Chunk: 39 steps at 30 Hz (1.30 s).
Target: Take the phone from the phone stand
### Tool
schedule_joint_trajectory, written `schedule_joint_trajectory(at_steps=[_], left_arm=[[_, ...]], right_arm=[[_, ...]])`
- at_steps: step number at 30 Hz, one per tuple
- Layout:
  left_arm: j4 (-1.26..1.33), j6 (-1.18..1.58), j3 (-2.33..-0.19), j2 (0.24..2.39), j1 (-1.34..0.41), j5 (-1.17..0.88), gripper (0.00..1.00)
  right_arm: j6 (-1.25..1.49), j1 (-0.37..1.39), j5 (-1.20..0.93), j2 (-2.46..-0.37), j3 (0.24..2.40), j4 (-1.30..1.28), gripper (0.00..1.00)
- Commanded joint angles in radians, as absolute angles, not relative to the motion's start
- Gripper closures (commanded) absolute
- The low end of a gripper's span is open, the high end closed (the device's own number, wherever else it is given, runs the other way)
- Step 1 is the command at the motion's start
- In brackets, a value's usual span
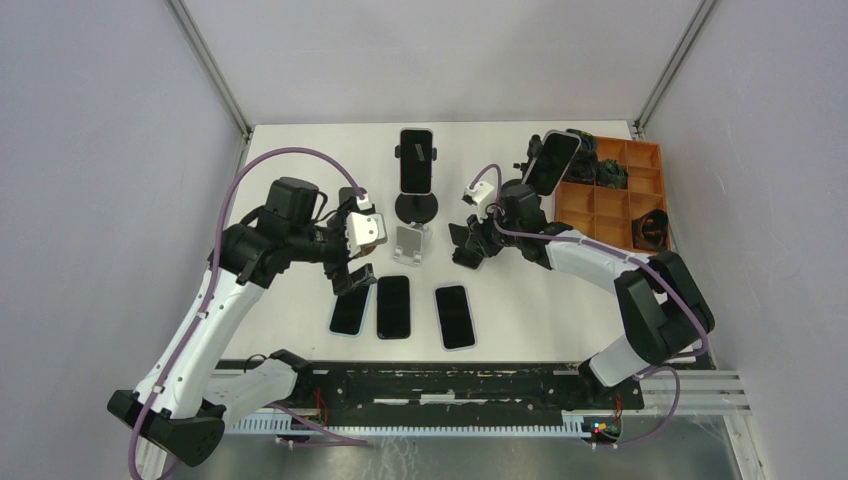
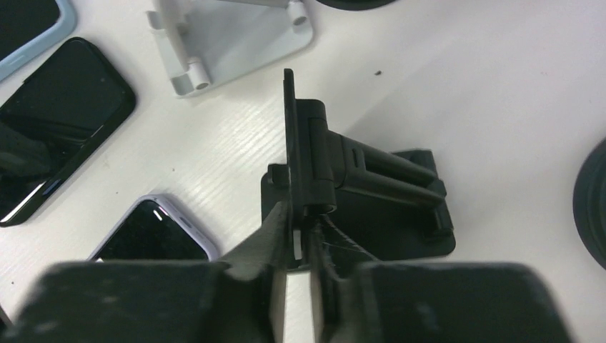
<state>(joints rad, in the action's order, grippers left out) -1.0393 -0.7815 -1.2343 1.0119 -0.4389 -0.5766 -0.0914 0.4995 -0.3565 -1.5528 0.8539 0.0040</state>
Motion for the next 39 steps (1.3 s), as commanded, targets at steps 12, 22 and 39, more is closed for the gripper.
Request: schedule_joint_trajectory(at_steps=[12,22,39], left_arm=[[-0.942,-0.665,-1.254,1.033,-0.429,-0.449,0.00],[-0.894,-0.509,-1.283,1.049,-0.419,-0.497,0.00],[-0.900,-0.525,-1.278,1.010,-0.419,-0.520,0.00]], right_arm=[[-0.002,0.493,-0.369,-1.405,1.071,0.002,0.02],[0.034,0.481,-0.429,-1.782,1.647,-0.156,0.02],[0.266,0.410,-0.782,-2.113,1.911,0.031,0.21]])
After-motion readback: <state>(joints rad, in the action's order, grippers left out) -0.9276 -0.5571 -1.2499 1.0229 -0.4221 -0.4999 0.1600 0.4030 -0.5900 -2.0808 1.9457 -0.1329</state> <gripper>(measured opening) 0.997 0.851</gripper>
